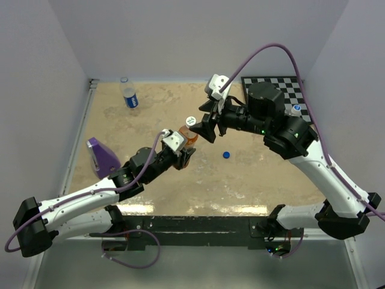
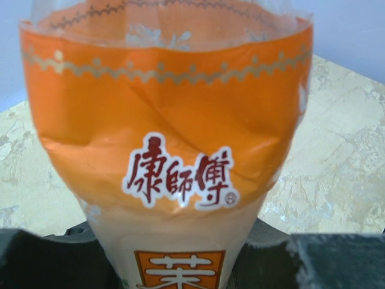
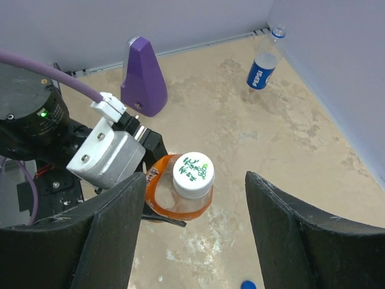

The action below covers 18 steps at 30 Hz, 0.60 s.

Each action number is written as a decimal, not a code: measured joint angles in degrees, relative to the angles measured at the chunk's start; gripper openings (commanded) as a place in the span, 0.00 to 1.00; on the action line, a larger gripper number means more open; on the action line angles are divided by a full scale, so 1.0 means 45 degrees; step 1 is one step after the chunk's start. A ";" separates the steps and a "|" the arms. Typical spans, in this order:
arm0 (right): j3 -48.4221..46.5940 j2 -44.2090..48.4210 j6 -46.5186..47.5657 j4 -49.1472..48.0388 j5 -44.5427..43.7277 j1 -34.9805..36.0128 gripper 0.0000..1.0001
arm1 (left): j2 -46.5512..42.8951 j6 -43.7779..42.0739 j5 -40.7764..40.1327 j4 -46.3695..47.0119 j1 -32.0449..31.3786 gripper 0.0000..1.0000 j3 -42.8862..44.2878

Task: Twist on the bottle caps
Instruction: Screw the bottle cap onto the plastic bottle.

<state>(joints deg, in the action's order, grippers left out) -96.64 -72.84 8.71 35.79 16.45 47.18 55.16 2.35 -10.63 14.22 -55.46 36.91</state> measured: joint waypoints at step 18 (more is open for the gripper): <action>-0.0379 -0.0699 0.0461 0.0432 0.0272 0.0000 0.59 | 0.0000 -0.0049 0.0374 -0.0423 0.0000 0.13 0.0068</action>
<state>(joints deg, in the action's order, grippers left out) -98.35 -75.99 10.79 37.74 17.67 47.18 55.16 2.13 -8.95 12.32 -55.46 37.21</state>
